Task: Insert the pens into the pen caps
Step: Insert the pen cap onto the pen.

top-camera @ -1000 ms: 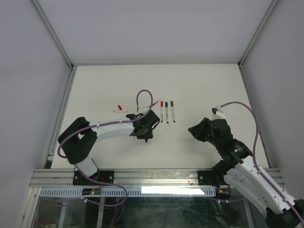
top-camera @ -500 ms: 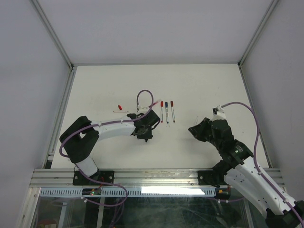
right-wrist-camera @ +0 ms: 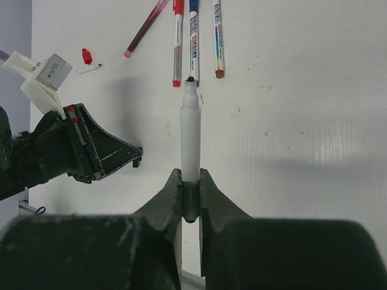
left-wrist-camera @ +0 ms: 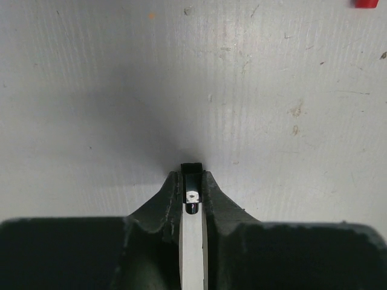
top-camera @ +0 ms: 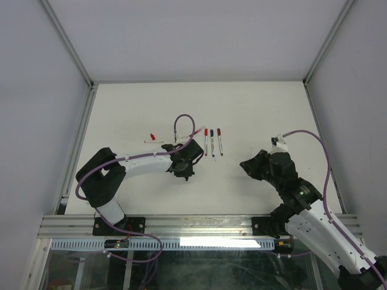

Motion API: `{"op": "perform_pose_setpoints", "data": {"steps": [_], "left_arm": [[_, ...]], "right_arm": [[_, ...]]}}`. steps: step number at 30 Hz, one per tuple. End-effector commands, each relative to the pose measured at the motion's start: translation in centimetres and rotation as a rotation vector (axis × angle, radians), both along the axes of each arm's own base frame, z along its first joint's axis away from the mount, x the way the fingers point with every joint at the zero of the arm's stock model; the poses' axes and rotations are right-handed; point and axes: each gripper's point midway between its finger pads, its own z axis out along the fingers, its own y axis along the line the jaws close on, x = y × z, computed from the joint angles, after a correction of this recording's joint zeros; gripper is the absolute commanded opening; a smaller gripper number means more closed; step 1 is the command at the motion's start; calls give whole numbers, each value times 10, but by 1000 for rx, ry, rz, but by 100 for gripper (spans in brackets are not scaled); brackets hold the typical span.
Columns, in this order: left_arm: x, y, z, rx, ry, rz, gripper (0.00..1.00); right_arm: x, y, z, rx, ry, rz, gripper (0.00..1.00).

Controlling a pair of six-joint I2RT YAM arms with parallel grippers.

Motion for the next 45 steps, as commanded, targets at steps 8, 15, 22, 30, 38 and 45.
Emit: {"op": "perform_pose_setpoints", "data": {"steps": [8, 15, 22, 30, 38, 45], "left_arm": [[13, -4, 19, -91, -41, -53, 0], [42, -24, 104, -512, -225, -158, 0], [66, -3, 170, -684, -427, -120, 0], [63, 2, 242, -767, -657, -206, 0], [55, 6, 317, -923, -848, -220, 0], [39, 5, 354, -1025, -919, -281, 0]], "right_arm": [[11, 0, 15, -7, -73, -7, 0], [14, 1, 37, -12, -161, 26, 0], [18, 15, 53, 38, -229, 79, 0], [9, 63, 89, 130, -348, 366, 0], [-5, 120, 121, 253, -419, 608, 0], [-34, 159, 145, 293, -472, 781, 0]]}}
